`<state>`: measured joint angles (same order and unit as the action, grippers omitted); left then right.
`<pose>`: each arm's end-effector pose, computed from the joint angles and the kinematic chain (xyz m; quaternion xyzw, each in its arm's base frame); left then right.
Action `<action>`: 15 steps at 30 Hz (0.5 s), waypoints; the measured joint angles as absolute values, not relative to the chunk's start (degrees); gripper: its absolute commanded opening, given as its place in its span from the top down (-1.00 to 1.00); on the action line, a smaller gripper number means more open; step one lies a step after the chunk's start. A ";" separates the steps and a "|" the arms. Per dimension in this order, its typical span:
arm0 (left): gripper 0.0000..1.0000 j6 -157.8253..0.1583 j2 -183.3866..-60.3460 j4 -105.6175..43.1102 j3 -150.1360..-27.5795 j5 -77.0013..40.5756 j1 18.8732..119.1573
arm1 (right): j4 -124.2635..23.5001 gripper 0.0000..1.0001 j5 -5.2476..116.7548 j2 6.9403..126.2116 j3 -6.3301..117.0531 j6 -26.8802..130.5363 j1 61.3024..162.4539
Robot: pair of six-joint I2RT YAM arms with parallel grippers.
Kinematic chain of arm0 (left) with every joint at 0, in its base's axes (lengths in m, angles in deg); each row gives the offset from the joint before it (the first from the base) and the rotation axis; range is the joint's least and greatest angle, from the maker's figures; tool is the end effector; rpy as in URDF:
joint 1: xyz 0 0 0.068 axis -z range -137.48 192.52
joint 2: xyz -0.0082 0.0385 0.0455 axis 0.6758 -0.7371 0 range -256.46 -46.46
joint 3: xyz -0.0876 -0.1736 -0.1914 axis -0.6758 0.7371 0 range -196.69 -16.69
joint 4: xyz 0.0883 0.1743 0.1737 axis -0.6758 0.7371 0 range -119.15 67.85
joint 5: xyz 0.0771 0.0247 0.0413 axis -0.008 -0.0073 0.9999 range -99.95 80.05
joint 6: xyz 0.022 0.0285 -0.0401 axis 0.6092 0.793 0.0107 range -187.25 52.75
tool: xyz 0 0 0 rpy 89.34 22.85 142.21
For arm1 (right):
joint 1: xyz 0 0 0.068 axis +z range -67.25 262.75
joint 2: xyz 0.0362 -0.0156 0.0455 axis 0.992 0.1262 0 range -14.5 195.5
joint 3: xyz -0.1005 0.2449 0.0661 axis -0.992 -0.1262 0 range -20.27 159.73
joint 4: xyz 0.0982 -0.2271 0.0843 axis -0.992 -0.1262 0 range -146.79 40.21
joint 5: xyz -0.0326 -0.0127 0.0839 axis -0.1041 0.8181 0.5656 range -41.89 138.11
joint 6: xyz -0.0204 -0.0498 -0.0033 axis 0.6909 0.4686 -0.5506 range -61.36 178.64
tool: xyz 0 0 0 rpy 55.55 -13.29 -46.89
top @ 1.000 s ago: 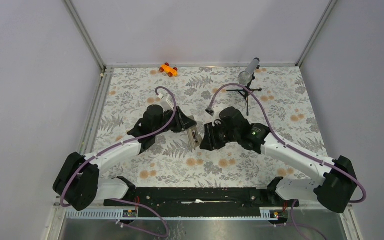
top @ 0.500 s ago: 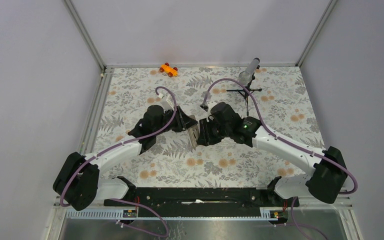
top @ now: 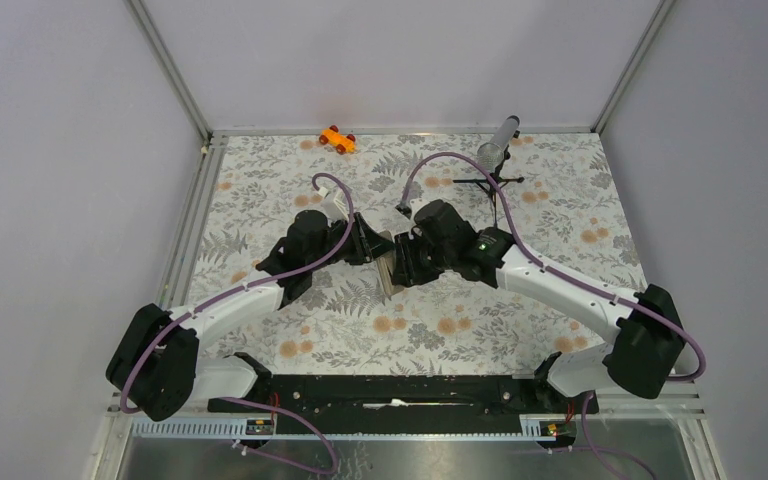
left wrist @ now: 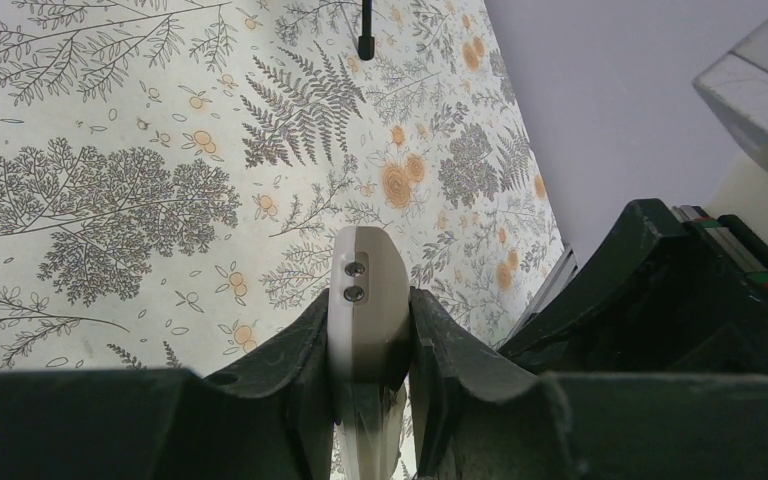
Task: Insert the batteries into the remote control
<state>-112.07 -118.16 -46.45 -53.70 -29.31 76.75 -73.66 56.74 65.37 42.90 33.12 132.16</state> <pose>0.2210 -0.1646 0.2420 0.0259 0.8002 -0.4760 0.3640 0.1966 0.2376 0.2894 -0.2183 0.8797 0.3078 0.2893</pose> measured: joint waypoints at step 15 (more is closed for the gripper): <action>1.00 -111.33 -118.07 -46.03 -53.70 -29.46 76.75 | -74.65 0.51 57.22 67.23 43.89 33.10 132.16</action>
